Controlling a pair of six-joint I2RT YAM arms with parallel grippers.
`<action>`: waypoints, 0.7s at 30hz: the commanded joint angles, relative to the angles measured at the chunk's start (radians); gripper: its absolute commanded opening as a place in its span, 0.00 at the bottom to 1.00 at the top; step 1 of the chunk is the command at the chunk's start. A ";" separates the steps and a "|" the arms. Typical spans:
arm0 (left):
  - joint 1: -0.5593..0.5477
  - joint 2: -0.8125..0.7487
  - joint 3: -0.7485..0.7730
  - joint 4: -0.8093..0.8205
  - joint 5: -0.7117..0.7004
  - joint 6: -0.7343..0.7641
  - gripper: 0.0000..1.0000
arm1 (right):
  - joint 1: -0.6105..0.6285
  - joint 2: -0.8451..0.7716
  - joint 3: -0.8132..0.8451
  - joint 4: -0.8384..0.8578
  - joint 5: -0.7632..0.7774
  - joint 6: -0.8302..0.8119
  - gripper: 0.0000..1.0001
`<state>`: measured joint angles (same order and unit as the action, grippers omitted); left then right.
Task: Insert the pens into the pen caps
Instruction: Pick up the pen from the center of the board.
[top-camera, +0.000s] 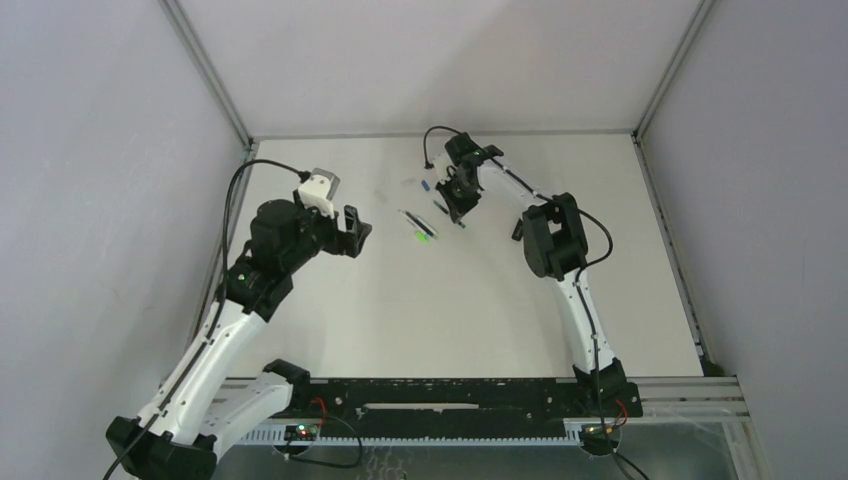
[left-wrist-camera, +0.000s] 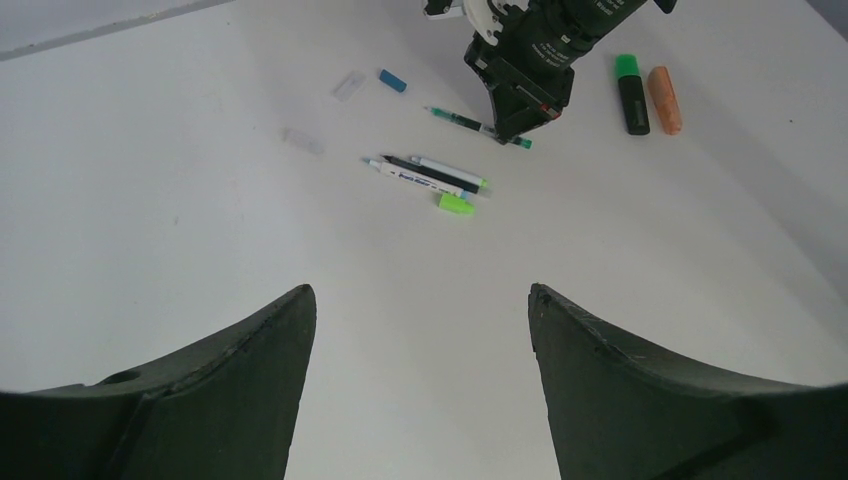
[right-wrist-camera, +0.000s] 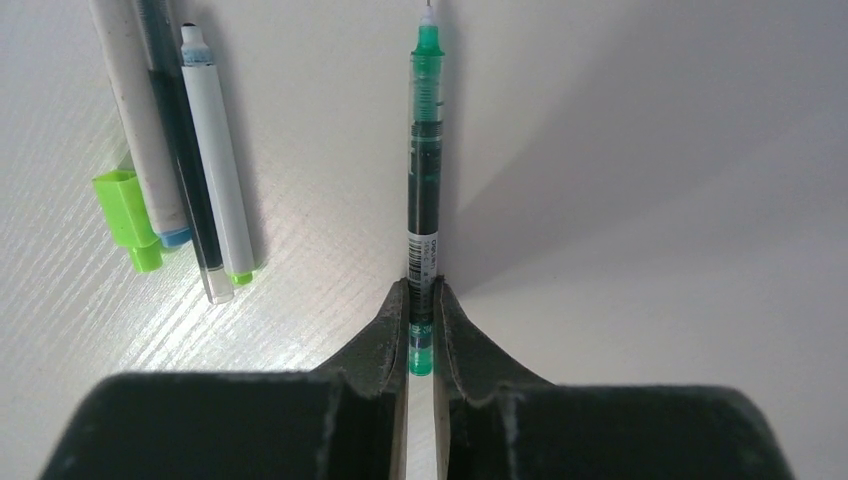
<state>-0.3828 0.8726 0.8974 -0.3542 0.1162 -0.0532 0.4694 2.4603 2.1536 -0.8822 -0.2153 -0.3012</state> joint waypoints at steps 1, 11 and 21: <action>0.009 -0.018 -0.015 0.023 0.020 -0.001 0.82 | -0.021 -0.032 -0.025 -0.064 -0.040 0.008 0.00; 0.028 -0.027 -0.041 0.079 0.030 -0.061 0.96 | -0.095 -0.242 -0.177 0.031 -0.285 0.046 0.00; 0.081 -0.061 -0.233 0.565 0.372 -0.494 1.00 | -0.182 -0.630 -0.576 0.231 -0.701 0.114 0.00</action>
<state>-0.3088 0.8257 0.7628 -0.1314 0.2668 -0.2714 0.3119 2.0216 1.7184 -0.7799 -0.6586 -0.2413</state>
